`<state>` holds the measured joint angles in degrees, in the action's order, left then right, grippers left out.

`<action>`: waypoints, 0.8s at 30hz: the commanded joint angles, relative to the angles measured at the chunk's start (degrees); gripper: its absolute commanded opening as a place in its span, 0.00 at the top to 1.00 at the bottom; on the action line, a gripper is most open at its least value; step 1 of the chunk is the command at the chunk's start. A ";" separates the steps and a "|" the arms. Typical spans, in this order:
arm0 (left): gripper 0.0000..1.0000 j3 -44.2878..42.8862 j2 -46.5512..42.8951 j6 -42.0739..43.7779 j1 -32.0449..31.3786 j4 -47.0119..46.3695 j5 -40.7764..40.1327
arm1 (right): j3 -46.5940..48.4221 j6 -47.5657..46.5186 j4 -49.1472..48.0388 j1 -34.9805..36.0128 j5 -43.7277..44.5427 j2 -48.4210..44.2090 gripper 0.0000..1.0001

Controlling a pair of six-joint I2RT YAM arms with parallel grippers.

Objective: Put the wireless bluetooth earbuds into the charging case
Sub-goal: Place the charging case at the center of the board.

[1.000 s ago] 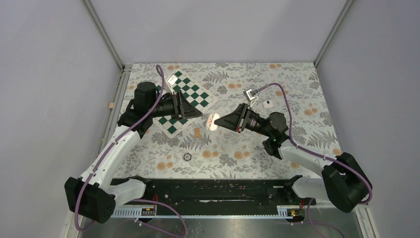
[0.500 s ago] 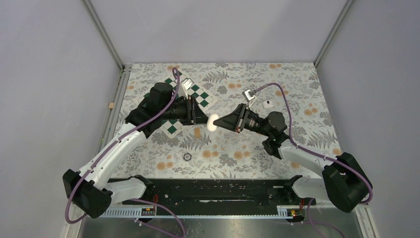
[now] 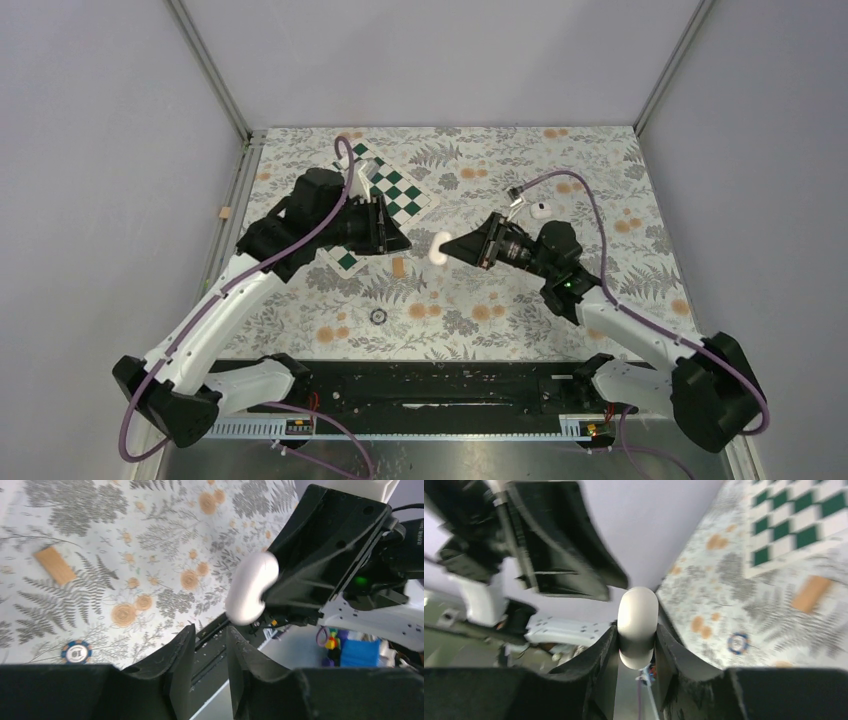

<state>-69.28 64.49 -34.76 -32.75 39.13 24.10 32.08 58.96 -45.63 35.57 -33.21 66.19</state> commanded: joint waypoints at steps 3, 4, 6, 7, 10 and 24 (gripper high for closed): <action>0.64 -2.82 -7.78 4.66 0.51 6.24 -11.35 | -1.55 -16.95 31.80 -8.26 16.79 -10.13 1.00; 0.58 -1.83 -8.98 4.64 0.51 6.12 -11.88 | -1.75 -18.80 35.90 -9.87 19.44 -10.74 1.00; 0.44 0.96 -11.24 4.21 0.50 5.32 -12.71 | -2.12 -22.25 42.05 -13.84 23.21 -11.25 1.00; 0.37 2.79 -12.46 3.76 0.50 4.69 -12.82 | -2.84 -23.04 42.68 -16.31 23.17 -11.07 1.00; 0.21 8.53 -15.96 2.04 0.50 3.02 -13.30 | -4.52 -23.19 41.51 -26.28 19.65 -8.70 1.00; 0.08 19.04 -25.60 -2.45 0.55 3.50 -16.17 | -11.17 -20.73 35.92 -50.51 23.42 0.73 1.00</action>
<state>-50.63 38.72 -35.90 -32.45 44.10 10.13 21.65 37.39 -7.25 -14.41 -12.32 64.84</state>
